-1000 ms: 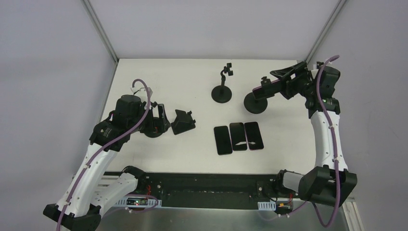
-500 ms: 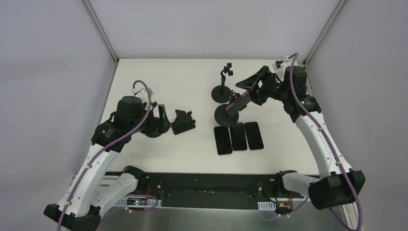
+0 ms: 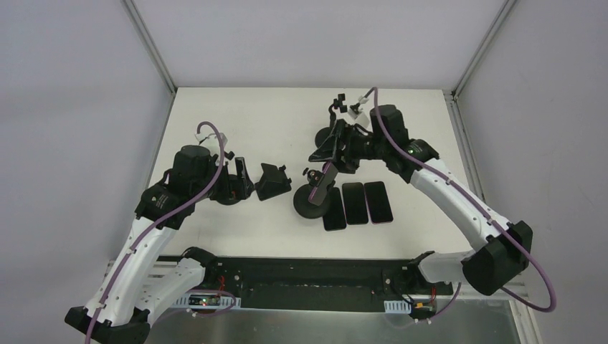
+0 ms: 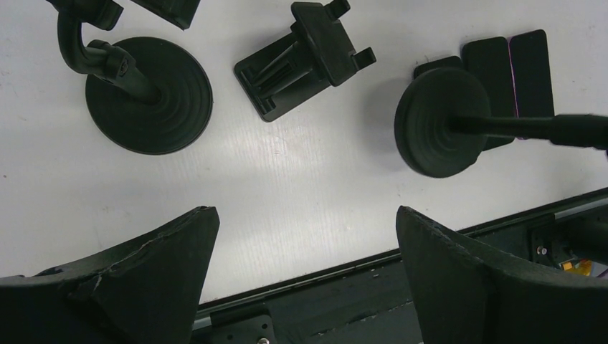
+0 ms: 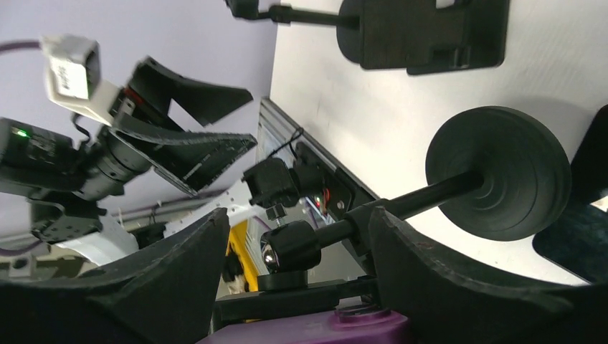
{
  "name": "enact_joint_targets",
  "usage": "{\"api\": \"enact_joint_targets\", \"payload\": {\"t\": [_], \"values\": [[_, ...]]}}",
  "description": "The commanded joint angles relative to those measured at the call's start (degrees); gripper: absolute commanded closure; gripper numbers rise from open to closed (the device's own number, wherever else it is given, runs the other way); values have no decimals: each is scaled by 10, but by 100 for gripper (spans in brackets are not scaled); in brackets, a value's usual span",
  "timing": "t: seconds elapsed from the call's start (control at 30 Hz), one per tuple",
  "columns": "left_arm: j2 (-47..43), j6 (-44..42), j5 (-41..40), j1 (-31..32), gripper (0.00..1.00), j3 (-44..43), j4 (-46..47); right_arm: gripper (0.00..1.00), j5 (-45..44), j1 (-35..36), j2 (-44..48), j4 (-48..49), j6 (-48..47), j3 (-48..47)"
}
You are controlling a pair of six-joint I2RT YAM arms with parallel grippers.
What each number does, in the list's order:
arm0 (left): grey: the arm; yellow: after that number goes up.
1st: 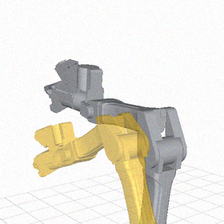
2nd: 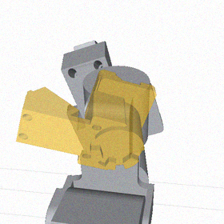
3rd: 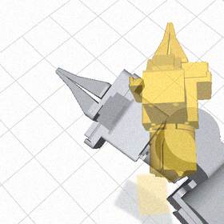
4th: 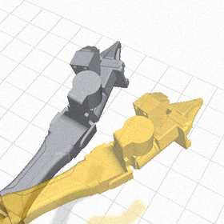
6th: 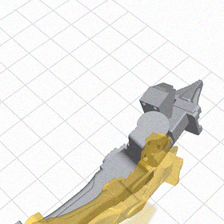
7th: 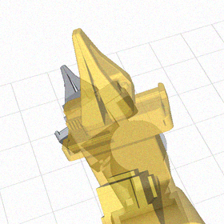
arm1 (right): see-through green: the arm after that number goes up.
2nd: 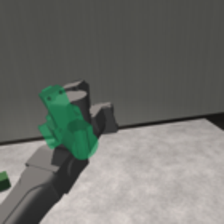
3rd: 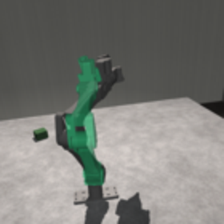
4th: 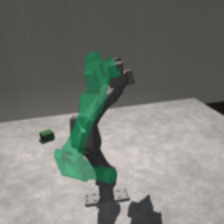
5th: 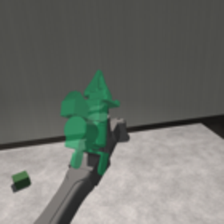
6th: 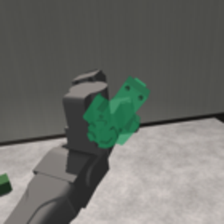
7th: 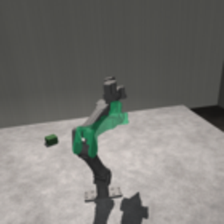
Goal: Remove the phone from the phone stand
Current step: Place the phone stand with the phone at the center of the board.
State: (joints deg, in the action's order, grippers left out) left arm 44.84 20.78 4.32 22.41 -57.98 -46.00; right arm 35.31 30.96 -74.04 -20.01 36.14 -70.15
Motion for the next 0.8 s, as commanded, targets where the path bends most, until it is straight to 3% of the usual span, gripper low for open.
{"api": "enact_joint_targets", "payload": {"t": [0.0,0.23,0.47,0.63,0.77], "values": [[-11,11,3,-4,1,8,12,62,26,56,-18,52,-1,-53],[-27,-5,-3,-4,1,15,12,62,34,115,-63,73,-7,-50],[-47,-20,-10,-4,1,24,12,61,119,121,-103,81,-53,-58],[-50,-22,-4,-4,1,27,11,59,203,121,-157,7,-126,-123],[-57,-24,-2,-4,1,30,11,56,206,121,-201,-108,-215,-189]]}}
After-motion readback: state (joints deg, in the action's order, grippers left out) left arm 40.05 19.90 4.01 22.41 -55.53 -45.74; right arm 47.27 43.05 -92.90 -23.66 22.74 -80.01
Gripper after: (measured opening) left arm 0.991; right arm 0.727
